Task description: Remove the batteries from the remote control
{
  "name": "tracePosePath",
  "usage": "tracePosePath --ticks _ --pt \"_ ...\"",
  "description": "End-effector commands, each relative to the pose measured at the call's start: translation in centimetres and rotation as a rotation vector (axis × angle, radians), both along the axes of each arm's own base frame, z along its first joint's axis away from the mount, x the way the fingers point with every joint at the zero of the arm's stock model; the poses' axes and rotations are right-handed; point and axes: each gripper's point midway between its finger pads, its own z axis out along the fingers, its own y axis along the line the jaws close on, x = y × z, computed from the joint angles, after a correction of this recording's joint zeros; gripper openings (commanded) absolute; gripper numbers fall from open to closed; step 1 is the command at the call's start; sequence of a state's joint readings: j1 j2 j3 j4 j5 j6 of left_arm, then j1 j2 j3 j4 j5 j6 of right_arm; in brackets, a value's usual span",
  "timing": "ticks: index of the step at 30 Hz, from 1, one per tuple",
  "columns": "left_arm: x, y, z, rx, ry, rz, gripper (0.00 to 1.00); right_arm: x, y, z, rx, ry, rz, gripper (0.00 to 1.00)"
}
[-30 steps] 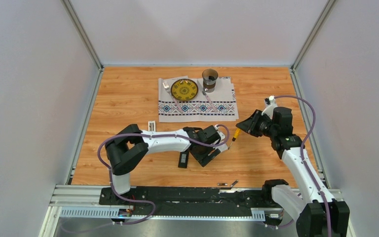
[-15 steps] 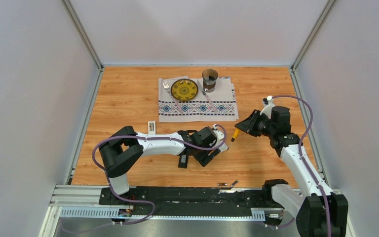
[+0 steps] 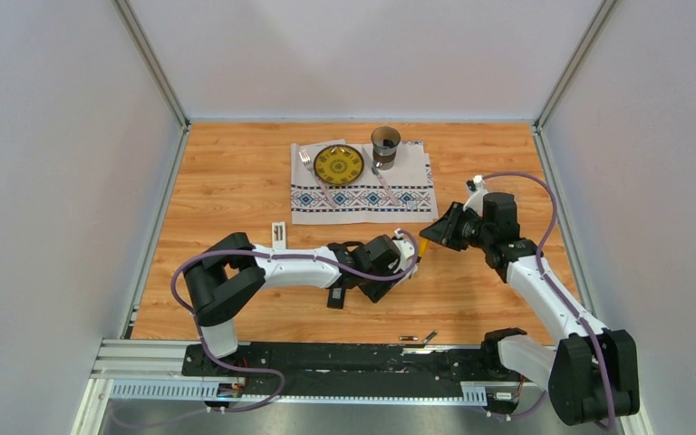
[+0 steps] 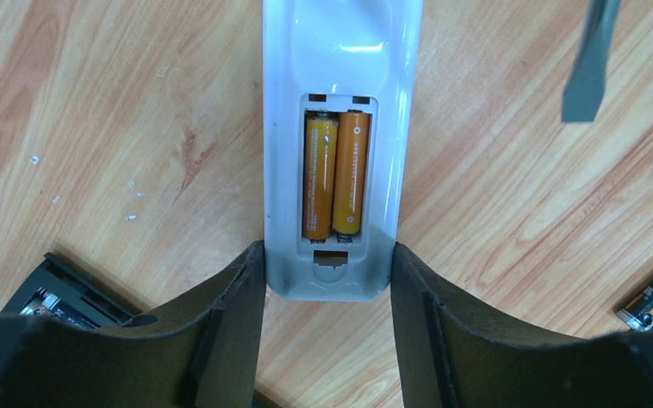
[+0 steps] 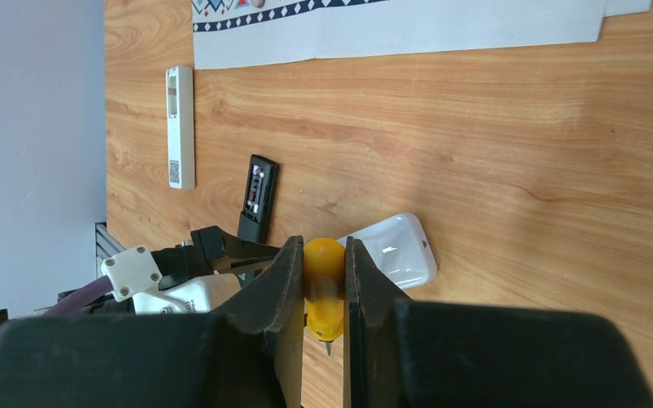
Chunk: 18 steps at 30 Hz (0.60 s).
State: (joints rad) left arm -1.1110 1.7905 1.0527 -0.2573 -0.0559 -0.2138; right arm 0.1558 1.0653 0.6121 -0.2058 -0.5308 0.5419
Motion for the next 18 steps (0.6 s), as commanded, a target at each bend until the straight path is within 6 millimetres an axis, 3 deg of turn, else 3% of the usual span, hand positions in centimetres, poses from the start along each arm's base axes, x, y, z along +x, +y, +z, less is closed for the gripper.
tracePosePath --ticks 1,5,8,11,18 --pt "-1.5 2.3 -1.8 0.086 0.024 0.036 0.47 1.3 1.1 1.5 0.009 -0.072 0.010 0.00" --pt "-1.3 3.0 -1.5 0.092 0.001 0.058 0.69 1.5 1.8 1.3 -0.002 -0.074 0.030 0.00" --pt "-1.0 2.9 -0.1 0.042 -0.022 0.076 0.76 1.9 2.0 1.4 -0.012 -0.078 0.027 0.00" --pt "-1.1 2.2 2.0 -0.044 -0.042 0.070 0.78 2.2 2.3 1.6 -0.024 -0.092 0.032 0.00" --pt "-0.9 2.0 4.3 -0.136 -0.094 0.055 0.81 3.4 3.1 2.0 -0.040 -0.118 0.047 0.00"
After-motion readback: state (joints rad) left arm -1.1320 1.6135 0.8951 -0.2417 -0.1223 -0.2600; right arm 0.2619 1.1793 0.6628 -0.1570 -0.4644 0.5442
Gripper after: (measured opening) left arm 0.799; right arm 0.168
